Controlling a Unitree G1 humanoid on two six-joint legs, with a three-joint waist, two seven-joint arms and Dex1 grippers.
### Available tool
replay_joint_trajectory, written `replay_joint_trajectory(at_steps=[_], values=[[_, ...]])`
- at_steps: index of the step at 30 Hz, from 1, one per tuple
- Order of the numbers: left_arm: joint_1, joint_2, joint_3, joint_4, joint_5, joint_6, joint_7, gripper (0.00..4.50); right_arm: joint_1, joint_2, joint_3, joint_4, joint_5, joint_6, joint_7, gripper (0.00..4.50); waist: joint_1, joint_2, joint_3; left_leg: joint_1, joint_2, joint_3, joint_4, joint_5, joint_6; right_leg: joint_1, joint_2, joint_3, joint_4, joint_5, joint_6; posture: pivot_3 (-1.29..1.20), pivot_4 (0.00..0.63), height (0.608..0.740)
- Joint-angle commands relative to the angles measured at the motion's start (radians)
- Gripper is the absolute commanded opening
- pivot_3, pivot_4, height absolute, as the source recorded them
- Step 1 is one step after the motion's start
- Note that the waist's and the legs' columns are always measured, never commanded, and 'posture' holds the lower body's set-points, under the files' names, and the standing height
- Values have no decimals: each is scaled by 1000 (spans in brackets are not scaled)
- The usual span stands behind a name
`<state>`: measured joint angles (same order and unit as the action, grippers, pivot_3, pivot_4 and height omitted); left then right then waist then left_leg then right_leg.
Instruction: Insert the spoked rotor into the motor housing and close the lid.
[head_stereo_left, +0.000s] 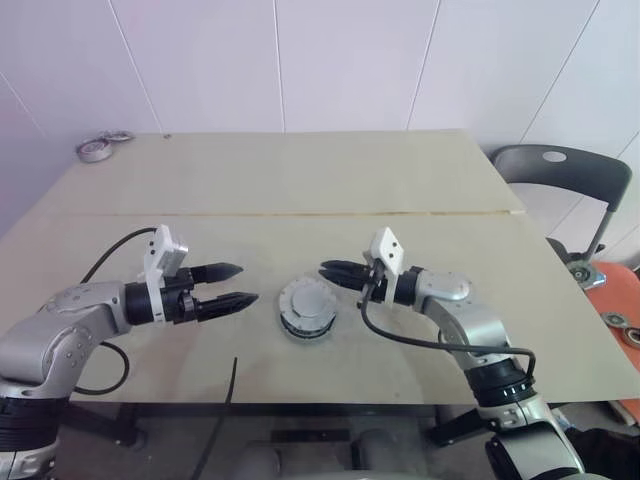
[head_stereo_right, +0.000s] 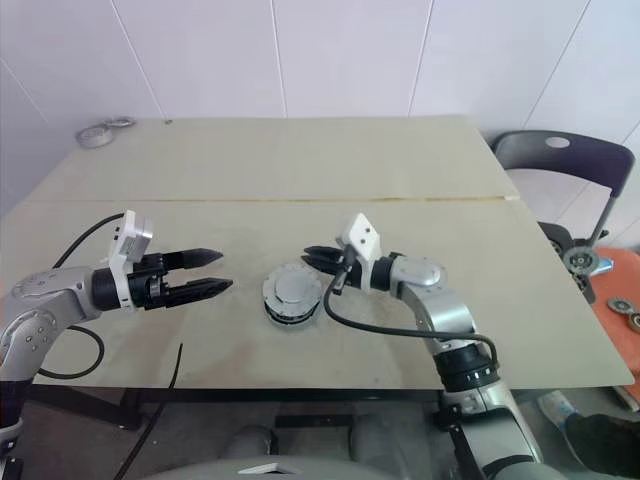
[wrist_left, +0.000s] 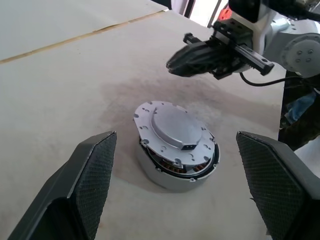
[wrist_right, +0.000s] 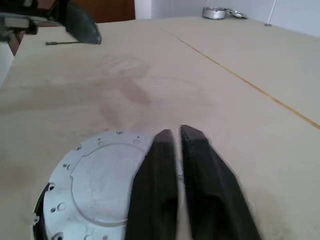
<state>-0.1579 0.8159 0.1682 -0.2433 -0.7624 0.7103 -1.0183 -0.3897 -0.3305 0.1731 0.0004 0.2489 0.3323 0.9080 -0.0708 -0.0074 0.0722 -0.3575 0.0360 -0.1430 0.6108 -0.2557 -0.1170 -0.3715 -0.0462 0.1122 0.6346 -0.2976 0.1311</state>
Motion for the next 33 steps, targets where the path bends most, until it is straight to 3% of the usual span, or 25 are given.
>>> replay_joint_trajectory(at_steps=[1,5,11,33], values=[[-23,-1,-13,-4,13,-20,-25,4069,10,-11,-8,-68,13,7,-16,1563,1,0,0,0,0,0,0,0,0,0,0,0,0,0,0,0,0,740],[-32,-7,-24,-3,22,-21,-32,4069,30,-46,14,-103,18,76,-3,2858,1,0,0,0,0,0,1,0,0,1,0,0,0,-1,-1,0,0,740],[-50,-20,-35,23,40,-28,-39,4069,52,-73,35,-142,57,181,26,2858,1,0,0,0,0,0,1,0,0,1,0,0,0,-1,-1,0,0,740],[-41,-83,-47,14,57,-43,-19,4069,44,-17,103,-206,42,303,-106,2858,1,-1,0,0,0,0,1,0,0,1,0,0,0,-1,-1,0,0,740]])
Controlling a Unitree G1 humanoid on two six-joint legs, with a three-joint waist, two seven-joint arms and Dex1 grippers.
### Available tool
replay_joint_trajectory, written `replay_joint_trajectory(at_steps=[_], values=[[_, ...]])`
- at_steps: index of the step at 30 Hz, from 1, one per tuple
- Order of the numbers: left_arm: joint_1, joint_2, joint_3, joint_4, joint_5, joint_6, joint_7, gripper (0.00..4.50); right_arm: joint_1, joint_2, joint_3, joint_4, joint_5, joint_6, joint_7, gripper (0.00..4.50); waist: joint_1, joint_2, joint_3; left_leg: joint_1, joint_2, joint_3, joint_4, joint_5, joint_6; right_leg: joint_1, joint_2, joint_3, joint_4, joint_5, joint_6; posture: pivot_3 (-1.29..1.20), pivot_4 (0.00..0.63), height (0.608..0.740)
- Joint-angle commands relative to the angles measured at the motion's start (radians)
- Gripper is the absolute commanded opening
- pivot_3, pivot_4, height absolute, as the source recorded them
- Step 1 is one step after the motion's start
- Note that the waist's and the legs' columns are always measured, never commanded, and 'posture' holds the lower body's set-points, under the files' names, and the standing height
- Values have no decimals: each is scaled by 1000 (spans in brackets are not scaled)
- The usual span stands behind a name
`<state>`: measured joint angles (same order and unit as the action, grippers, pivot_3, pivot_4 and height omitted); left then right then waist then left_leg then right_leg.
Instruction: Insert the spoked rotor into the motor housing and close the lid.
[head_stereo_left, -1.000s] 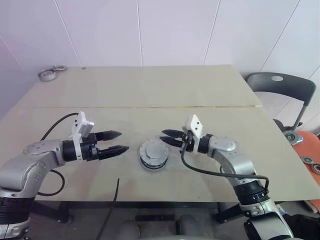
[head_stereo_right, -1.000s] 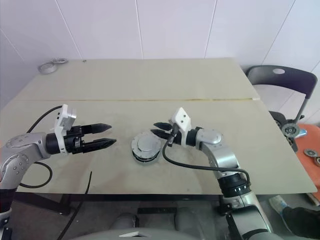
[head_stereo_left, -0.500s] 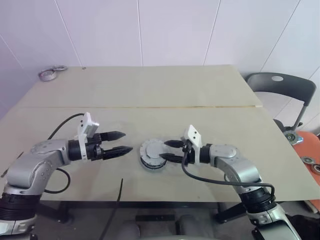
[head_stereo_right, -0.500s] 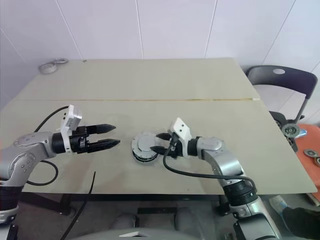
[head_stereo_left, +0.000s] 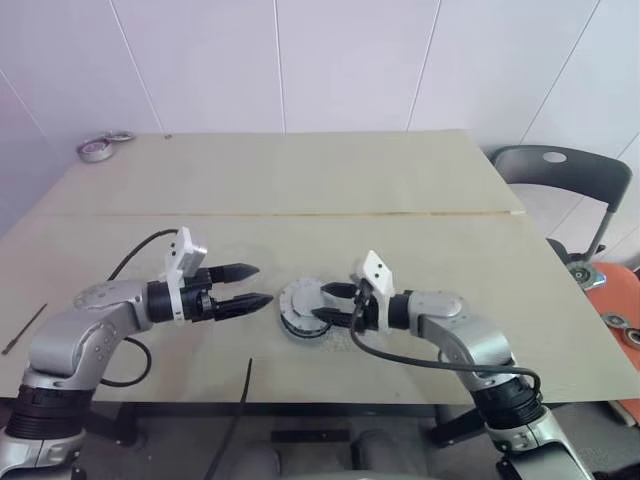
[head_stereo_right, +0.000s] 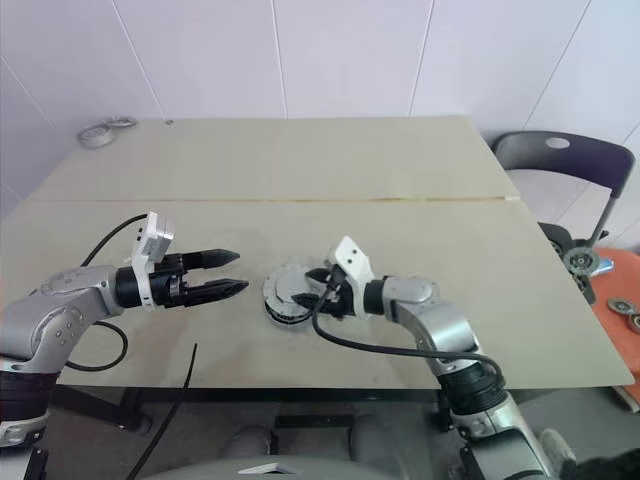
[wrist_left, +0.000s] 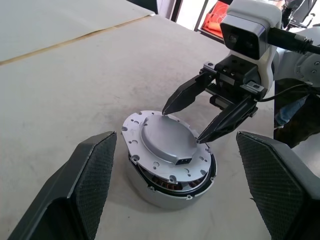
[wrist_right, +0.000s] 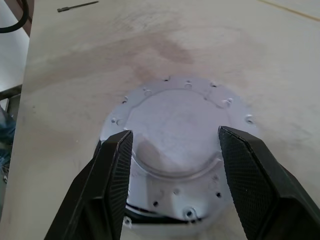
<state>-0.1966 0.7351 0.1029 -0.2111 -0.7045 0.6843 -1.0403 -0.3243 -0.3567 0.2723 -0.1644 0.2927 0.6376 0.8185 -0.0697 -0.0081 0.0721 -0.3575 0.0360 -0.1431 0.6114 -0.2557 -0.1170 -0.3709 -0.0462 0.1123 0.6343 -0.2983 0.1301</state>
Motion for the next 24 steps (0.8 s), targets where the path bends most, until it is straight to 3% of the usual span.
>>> replay_joint_trajectory(at_steps=[1,16,24], values=[[1,-2,20,-17,-2,-17,2,4069,-20,12,7,-43,-1,0,-21,2858,1,0,0,0,0,0,0,0,0,0,0,0,0,0,0,0,0,740],[-19,5,17,9,5,-18,-8,4069,-50,22,51,-15,-5,-1,-22,2858,0,0,0,0,0,0,0,0,0,0,0,0,0,0,0,0,0,740],[-40,-4,9,26,16,-33,-15,4069,-145,-13,61,105,-31,-97,64,2858,0,0,0,0,0,0,0,0,0,0,0,0,0,0,0,0,0,740]])
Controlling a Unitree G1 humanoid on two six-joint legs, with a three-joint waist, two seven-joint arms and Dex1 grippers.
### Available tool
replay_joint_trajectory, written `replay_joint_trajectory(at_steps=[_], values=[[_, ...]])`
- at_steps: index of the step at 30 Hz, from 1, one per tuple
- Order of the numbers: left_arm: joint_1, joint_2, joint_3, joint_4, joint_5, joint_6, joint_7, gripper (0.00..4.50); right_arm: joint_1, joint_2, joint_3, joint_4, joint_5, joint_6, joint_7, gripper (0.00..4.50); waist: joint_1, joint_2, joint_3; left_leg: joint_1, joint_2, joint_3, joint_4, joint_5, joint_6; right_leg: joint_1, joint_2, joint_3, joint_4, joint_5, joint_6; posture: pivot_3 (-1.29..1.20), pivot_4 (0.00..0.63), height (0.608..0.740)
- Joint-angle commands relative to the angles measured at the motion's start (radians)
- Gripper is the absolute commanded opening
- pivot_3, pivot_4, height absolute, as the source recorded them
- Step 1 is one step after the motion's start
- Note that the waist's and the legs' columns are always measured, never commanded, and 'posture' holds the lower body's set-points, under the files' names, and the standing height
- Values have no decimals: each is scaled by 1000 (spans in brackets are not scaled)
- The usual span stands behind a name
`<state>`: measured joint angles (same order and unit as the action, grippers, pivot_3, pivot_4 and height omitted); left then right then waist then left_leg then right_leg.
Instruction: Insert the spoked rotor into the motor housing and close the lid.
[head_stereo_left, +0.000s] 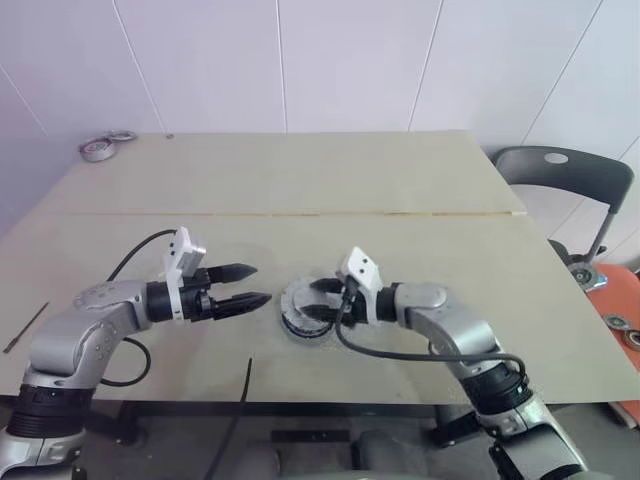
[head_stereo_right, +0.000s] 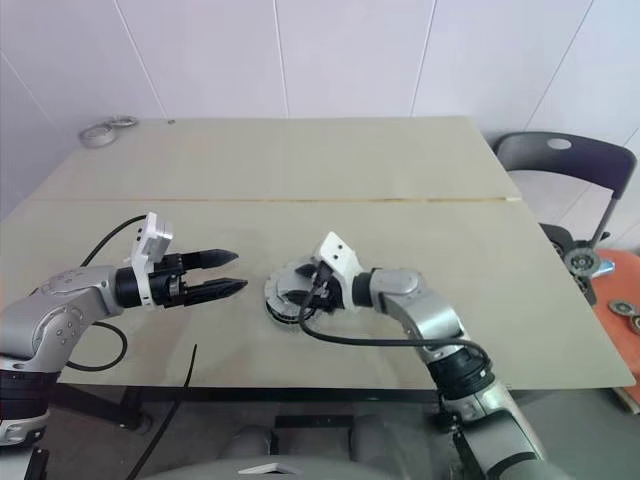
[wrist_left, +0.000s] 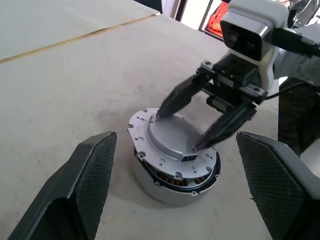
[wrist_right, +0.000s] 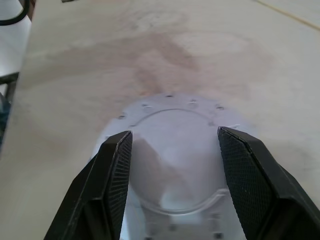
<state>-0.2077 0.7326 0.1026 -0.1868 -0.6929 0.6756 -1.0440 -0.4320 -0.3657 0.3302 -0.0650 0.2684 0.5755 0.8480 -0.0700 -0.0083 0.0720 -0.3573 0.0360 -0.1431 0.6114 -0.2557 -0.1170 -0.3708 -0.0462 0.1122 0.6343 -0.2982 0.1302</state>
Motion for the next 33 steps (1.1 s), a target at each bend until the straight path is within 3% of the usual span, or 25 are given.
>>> replay_joint_trajectory(at_steps=[1,16,24,33], values=[[-32,-2,10,5,5,-26,-12,4069,-37,-5,12,-4,1,-22,49,2858,0,0,0,0,0,0,0,0,0,0,0,0,0,0,0,0,0,740],[-18,7,20,-5,3,-21,-13,4069,-1,21,37,-97,48,148,32,2858,0,0,0,0,0,0,0,0,0,0,0,0,0,0,0,0,0,740],[-24,-3,23,-5,-1,-24,-5,4069,-44,42,-17,-26,-4,-30,-18,2858,1,0,0,0,0,0,0,0,0,0,0,0,0,0,1,0,0,740],[-42,2,22,17,10,-43,-19,4069,-105,-43,-36,151,-112,-346,43,2858,0,0,0,0,0,0,0,0,0,0,0,0,-1,0,1,0,0,740]])
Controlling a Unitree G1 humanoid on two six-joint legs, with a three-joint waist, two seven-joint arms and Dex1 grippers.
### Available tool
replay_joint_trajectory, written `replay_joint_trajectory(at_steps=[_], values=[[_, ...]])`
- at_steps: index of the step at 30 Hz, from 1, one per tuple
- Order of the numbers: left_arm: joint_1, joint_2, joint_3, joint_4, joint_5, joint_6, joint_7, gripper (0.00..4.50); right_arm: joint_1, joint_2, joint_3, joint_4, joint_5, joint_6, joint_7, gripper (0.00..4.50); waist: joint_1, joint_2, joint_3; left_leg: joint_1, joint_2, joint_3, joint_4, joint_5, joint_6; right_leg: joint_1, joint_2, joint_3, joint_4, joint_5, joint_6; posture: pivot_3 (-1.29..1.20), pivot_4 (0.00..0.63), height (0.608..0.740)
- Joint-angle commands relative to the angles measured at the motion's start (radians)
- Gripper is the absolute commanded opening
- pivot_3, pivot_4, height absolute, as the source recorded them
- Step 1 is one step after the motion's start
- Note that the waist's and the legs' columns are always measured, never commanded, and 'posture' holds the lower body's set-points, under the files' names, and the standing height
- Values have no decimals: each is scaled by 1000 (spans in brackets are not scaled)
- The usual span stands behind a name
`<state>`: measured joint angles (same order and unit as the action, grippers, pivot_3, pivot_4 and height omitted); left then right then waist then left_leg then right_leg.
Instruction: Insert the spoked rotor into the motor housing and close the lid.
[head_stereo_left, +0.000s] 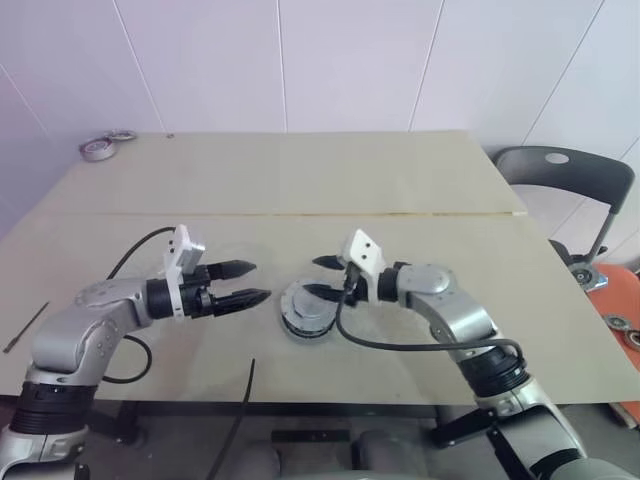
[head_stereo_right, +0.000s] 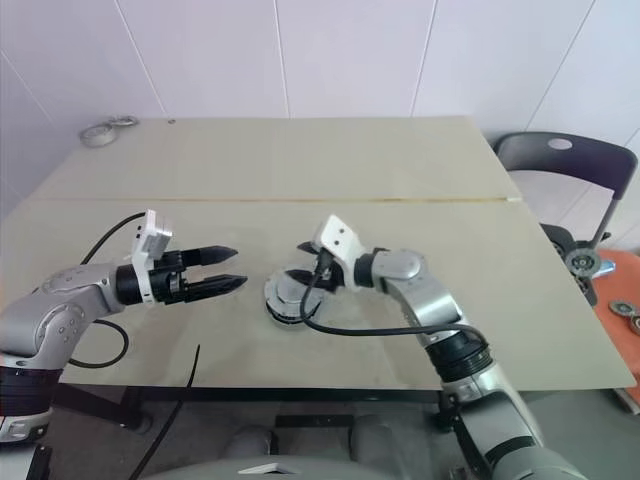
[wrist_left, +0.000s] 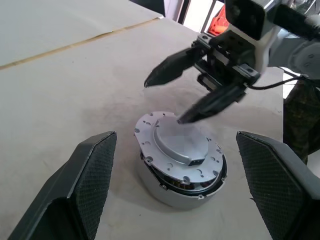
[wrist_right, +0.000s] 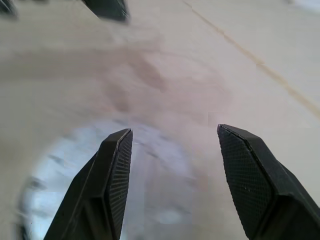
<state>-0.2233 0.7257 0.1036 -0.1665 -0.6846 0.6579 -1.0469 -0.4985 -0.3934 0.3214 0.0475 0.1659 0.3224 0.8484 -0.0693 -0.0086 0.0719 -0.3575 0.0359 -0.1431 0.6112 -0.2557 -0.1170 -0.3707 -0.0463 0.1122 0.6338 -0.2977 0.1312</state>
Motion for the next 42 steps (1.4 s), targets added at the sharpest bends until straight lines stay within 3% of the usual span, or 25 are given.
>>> replay_joint_trajectory(at_steps=[1,9,16,24,37,40,42], values=[[-32,10,19,3,5,-29,-20,4069,-53,-25,-32,71,-14,-132,63,2858,-1,0,0,0,0,0,0,0,0,0,0,0,0,0,0,0,0,740],[-30,-3,10,3,34,-75,-31,4069,-140,-55,-10,293,-80,-517,219,2858,-2,0,0,0,0,0,0,0,0,0,0,0,0,1,1,0,0,740],[-11,-15,36,-4,30,-93,-9,4069,-193,-44,-49,312,85,-376,477,2858,-3,0,0,1,0,0,0,0,0,2,0,0,1,1,2,0,0,740],[67,-10,108,-81,9,-75,57,4069,-283,-50,5,378,89,-235,695,2858,-1,0,0,2,0,0,1,0,0,2,0,0,1,1,2,0,0,740],[152,-15,151,-172,-30,-45,120,4069,-269,-252,231,349,137,-225,766,2858,-5,1,0,2,0,0,1,0,0,2,0,0,1,1,1,0,0,740],[153,-10,153,-173,-36,-39,120,4069,-250,-279,246,303,168,-190,766,2269,-2,1,0,1,0,0,1,0,0,1,0,0,1,1,1,0,0,740],[148,-5,153,-166,-38,-36,117,4069,-231,-299,254,259,192,-155,766,1564,-1,1,0,1,0,0,1,0,0,1,0,0,1,1,1,0,0,740]])
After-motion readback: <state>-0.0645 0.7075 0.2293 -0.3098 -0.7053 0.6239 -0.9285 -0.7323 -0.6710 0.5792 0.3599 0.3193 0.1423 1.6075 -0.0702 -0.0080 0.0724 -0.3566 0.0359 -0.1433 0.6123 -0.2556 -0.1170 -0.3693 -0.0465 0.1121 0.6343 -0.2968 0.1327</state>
